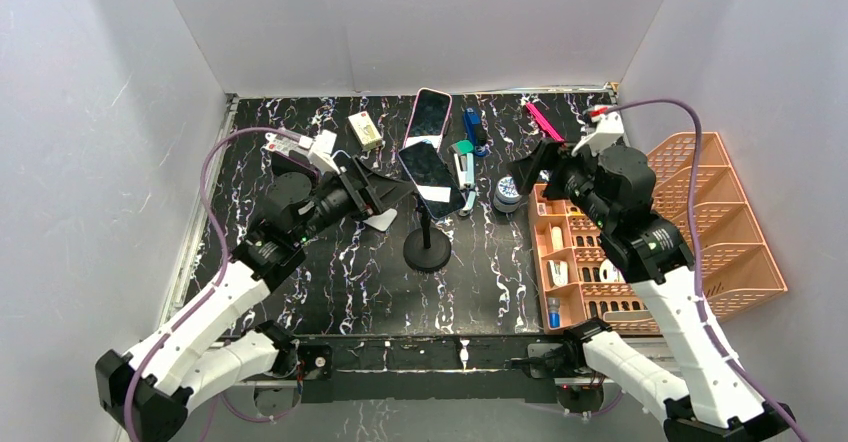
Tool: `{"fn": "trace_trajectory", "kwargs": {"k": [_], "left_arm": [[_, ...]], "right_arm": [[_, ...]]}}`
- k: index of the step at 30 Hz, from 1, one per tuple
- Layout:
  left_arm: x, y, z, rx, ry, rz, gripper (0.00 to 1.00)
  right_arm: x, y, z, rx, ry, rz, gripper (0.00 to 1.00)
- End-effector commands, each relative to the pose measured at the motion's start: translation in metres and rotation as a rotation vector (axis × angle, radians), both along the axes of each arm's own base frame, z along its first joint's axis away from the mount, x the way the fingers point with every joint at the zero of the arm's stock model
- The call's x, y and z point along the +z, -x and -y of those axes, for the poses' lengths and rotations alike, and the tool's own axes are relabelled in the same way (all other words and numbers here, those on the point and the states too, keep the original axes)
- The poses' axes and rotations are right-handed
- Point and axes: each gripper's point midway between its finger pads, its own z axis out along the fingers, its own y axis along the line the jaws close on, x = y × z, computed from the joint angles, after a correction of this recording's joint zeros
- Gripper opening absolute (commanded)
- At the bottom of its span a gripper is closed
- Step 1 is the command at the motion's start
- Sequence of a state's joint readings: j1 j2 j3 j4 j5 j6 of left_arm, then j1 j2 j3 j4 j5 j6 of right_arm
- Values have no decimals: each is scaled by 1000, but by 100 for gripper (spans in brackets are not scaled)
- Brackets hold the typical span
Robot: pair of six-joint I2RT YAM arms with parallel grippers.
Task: Remove the phone from the phone stand
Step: Place the phone stand with the phone at the center of the board, then remove the phone from the phone stand.
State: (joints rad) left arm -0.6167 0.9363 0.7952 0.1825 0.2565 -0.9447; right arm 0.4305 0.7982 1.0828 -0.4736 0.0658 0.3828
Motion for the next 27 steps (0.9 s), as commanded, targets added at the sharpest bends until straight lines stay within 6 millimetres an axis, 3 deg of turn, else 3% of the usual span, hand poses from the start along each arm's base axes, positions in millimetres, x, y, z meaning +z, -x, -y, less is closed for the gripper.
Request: {"fn": "trace_trajectory", "kwargs": {"k": [1,7,12,20,24,27], "left_arm": [[21,4,-29,100,-90,98,79],[28,4,-74,261,-233,217,79],[36,0,-99,370,-296,298,80],[16,-19,-116,492,-398,188,80],[8,-27,-116,505,-440,161,80],[6,-31,-118,532,-426,163,80]], "right_arm": [[49,-4,-19,83,-60,83,95],[75,-30,-38,105,-101,59,92],[86,-63,-23,-59,-60,5,99],[73,-74,-10,-251,26,-27,99],[62,-75,11,-467,-6,-64,99],[69,-73,-3,-398,-70,-42,99]]}}
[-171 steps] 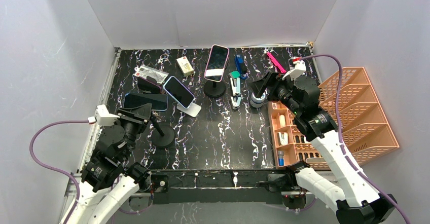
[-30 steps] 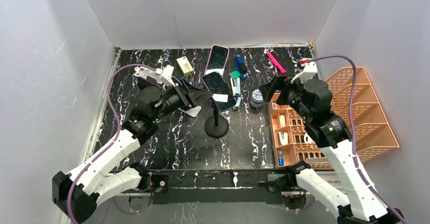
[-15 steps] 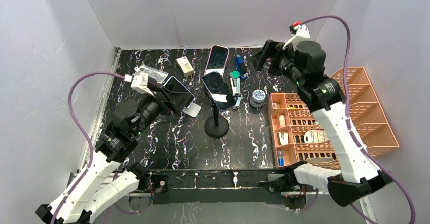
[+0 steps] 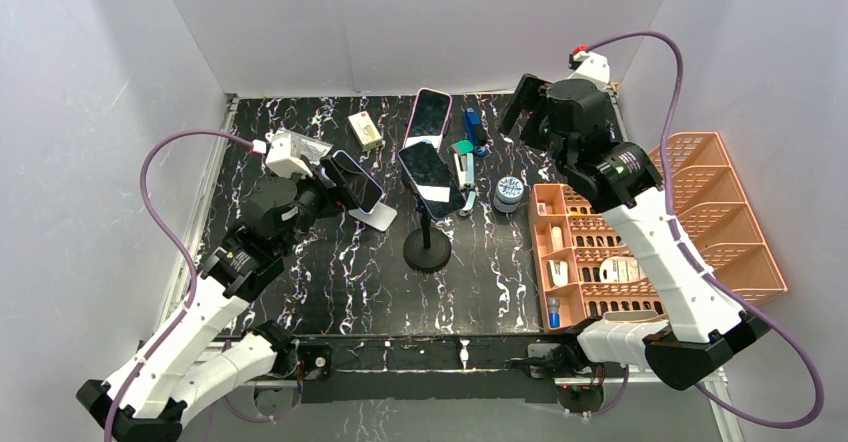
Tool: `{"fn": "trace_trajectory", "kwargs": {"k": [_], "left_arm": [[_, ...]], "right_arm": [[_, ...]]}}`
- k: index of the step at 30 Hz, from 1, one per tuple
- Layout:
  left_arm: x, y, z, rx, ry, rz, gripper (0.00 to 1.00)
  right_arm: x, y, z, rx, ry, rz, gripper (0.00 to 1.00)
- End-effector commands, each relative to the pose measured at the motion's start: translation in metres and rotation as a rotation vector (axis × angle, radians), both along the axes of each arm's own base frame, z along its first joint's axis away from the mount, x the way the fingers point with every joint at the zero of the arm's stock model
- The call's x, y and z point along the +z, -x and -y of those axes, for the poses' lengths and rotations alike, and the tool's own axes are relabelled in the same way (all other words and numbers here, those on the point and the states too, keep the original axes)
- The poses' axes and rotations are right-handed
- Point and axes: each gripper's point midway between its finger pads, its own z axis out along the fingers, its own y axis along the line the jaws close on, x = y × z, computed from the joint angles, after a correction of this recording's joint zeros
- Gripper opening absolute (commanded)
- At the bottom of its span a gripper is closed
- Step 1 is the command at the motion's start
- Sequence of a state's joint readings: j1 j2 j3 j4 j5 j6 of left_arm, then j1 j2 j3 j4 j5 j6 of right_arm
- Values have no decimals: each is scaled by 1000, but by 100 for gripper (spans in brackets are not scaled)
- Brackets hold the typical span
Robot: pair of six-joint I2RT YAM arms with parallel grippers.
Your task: Remove the phone from the phone stand
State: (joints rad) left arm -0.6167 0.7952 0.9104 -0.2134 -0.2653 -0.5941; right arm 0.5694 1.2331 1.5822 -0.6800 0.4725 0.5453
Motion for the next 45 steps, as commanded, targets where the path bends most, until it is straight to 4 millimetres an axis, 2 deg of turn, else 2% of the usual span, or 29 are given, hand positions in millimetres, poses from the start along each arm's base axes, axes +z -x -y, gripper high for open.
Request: {"fn": "trace_trajectory", "kwargs": {"k": [1,5,7,8,9,12,15,18,22,25,27,30,35,40,45], "left_arm": [[12,-5,-13,75,10,52,80],[13,-5,-15,74,27,114,82],[14,-4,-13,53,26,150,82],[13,-3,-13,49,21,160,82],[11,-3,-13,40,10,169,83],[10,-2,-6,-10,-13,194,83],[9,0,8,-85,-17,205,82],[12,4,20,-157,-10,221,82],[12,5,28,-196,-1,218,81],[10,6,31,-213,6,206,81],[9,8,32,-218,10,201,81],[9,12,29,-216,12,200,81],[14,17,26,-217,22,201,81],[19,19,29,-222,60,187,81],[20,19,32,-229,84,183,81]], "right_arm": [[24,-1,6,-67,-91,77,99],[39,6,-12,78,-88,129,99],[50,19,-29,263,-33,226,99],[57,23,-28,272,-54,280,99],[56,26,-27,272,-81,318,99],[80,44,-20,284,-156,472,98],[90,56,-25,368,-98,481,97],[74,57,-32,416,9,360,97],[67,58,-41,459,66,295,98],[47,58,-60,523,88,170,99],[41,61,-69,538,87,148,98],[33,72,-77,563,100,125,99],[-4,100,-100,660,159,22,99],[-22,118,-109,685,213,-26,99],[-42,125,-115,694,262,-90,99]]}}
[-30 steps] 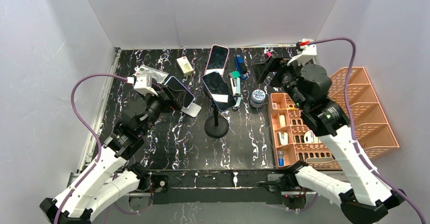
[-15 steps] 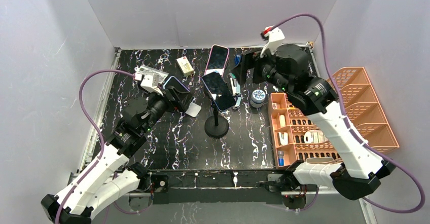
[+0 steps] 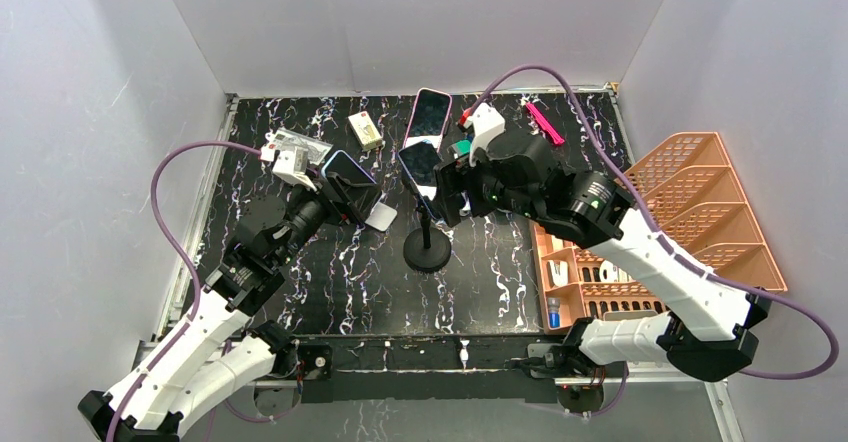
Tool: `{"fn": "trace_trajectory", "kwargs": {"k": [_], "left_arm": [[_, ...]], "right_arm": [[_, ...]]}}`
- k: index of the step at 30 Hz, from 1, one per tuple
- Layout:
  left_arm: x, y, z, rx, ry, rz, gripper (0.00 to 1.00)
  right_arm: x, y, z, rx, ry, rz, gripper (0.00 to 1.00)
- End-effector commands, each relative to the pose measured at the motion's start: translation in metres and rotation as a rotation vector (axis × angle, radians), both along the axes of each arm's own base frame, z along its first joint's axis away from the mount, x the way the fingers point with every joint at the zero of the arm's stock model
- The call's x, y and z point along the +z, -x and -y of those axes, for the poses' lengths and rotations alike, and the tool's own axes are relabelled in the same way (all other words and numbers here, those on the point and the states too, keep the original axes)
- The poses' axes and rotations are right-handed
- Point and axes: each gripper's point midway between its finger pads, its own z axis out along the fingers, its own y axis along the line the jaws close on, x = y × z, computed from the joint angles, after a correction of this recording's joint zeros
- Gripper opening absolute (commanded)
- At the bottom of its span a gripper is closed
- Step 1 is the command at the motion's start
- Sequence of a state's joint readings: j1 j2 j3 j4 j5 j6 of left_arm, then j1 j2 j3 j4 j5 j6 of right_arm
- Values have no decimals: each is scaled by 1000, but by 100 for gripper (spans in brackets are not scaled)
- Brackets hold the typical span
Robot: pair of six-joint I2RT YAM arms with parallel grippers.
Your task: Remove the phone from the phone stand
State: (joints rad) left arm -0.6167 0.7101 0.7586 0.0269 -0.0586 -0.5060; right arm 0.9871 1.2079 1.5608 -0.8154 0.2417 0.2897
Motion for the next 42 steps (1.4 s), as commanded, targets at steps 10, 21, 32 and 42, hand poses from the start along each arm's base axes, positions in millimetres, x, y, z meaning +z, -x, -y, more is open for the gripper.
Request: {"fn": "trace_trajectory", "kwargs": {"k": [10,21,32,42], "left_arm": [[12,4,5,-26,47,6,81],[11,8,4,-33,61,0,81],[15,10,14,-79,104,-13,81],[15,14,38,-190,182,-37,80]], "right_arm": [[-23,-14,-9,-56,60,4,99],[-25,-16,-24,-21,57,-13,99],[-30,-22,-27,-41,92,-20,99],[-32,-24,-27,-51,75,-10,98]]}}
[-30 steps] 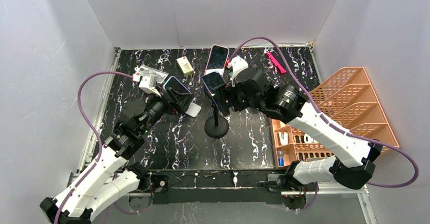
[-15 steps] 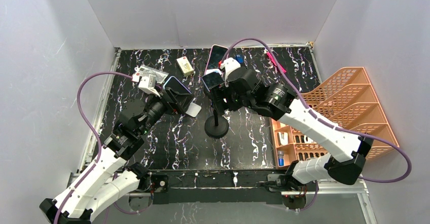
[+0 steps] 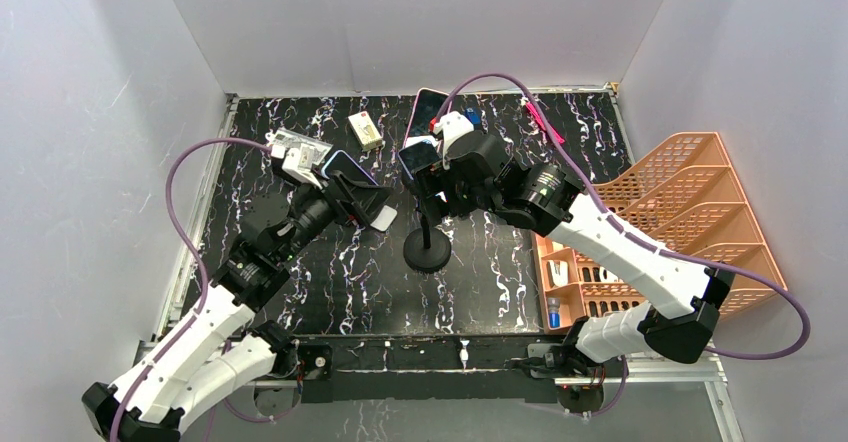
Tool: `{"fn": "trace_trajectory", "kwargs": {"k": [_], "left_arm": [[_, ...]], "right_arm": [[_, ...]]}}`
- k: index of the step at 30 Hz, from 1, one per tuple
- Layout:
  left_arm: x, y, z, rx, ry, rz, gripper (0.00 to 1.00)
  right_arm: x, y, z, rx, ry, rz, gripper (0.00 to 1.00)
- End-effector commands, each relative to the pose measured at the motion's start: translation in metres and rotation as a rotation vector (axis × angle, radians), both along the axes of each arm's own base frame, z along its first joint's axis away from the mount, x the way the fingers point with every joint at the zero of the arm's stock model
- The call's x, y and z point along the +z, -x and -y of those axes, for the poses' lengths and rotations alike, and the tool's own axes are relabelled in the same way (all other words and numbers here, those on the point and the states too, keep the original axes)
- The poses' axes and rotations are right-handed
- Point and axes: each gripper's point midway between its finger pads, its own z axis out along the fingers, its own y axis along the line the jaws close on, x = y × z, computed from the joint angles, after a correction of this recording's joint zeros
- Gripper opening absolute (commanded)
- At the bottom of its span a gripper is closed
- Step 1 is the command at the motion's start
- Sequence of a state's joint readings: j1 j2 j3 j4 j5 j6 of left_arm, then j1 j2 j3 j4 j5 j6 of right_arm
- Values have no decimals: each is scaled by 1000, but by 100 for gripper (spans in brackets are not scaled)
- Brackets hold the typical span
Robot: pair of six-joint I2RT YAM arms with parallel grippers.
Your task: Remove the phone from the phone stand
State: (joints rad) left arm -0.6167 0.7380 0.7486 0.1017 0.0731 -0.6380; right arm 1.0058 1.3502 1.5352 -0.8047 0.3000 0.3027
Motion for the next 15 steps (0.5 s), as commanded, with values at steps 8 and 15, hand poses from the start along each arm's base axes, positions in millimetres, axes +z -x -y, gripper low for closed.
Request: {"fn": "trace_trajectory", "kwargs": {"k": [8,15], "left_arm": [[1,3,25,-119,75,-10,80],[-1,3,35,-160,107,-31,79]], "right_arm": [[17,-8,-4,-25,-47,51,98],[16,-8,-3,-26,-45,53,91]]}}
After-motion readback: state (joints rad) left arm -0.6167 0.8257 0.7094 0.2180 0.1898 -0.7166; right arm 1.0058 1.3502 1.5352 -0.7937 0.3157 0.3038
